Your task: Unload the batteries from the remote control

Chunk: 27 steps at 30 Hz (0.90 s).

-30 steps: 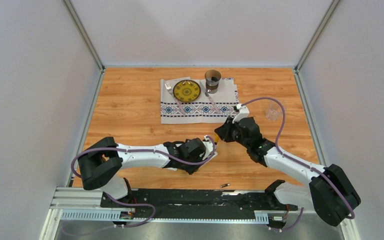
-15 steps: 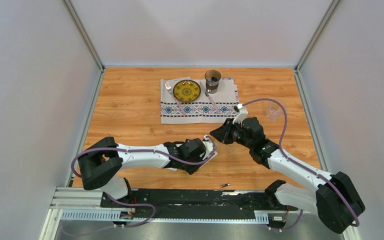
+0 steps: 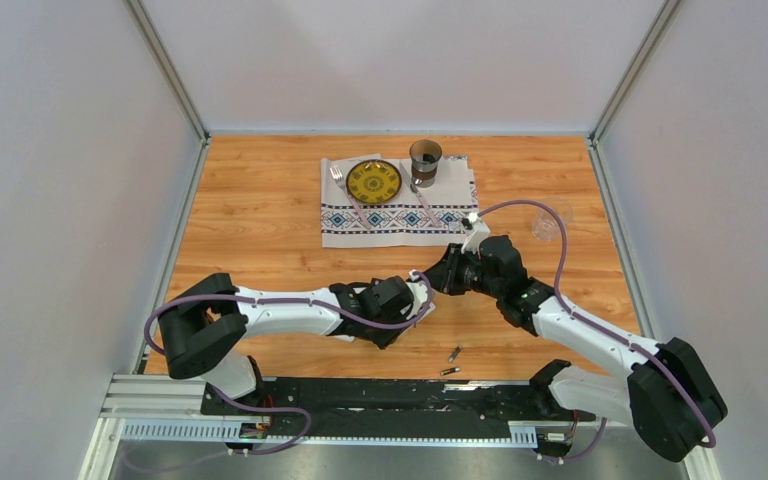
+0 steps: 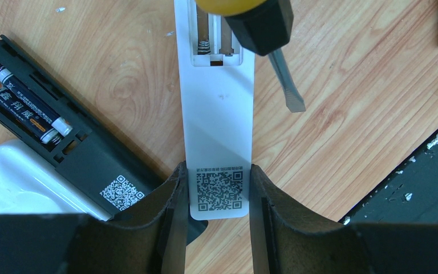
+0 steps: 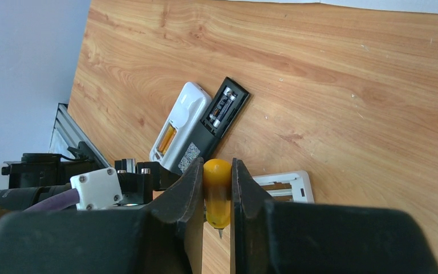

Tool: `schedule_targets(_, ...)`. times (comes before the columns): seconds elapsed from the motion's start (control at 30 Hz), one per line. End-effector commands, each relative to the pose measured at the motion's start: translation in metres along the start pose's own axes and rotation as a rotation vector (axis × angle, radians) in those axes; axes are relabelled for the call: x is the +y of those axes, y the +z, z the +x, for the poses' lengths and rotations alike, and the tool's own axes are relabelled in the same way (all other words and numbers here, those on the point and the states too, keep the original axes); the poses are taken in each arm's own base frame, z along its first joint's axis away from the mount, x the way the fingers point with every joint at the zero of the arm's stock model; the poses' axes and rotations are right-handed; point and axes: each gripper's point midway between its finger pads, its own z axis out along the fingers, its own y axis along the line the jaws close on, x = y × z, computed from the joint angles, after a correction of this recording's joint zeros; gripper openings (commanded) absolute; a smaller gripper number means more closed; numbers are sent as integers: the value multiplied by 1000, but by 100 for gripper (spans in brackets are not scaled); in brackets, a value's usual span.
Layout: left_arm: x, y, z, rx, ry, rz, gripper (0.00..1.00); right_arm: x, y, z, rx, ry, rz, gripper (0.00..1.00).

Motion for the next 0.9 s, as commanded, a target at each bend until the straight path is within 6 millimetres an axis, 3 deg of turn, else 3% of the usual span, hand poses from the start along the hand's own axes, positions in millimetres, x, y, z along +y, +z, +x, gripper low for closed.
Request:
schedule_targets(0.0,0,10,1,13,-8,-16,0,16,-3,-27,-63,-33,-17,0)
schedule_targets(0.23,-5,3,-20,-43,-26,-4,0,6,-11,-49,-105,-17,20,0)
schedule_targets(0.47,-8,-14,-63,-150,-43,17,0,-23,-39,-80,-185,48,65,0)
schedule_targets(0.53,-11,-18,-79,-180,-46,47,0,-26,-47,-81,-184,61,74,0)
schedule_targets(0.73,-1,-33,-118,-256,-93,88,0,-27,-71,-98,-242,95,74,0)
schedule_targets(0.87,18,-47,-137,-316,-145,99,0,-22,-82,-109,-255,89,69,0)
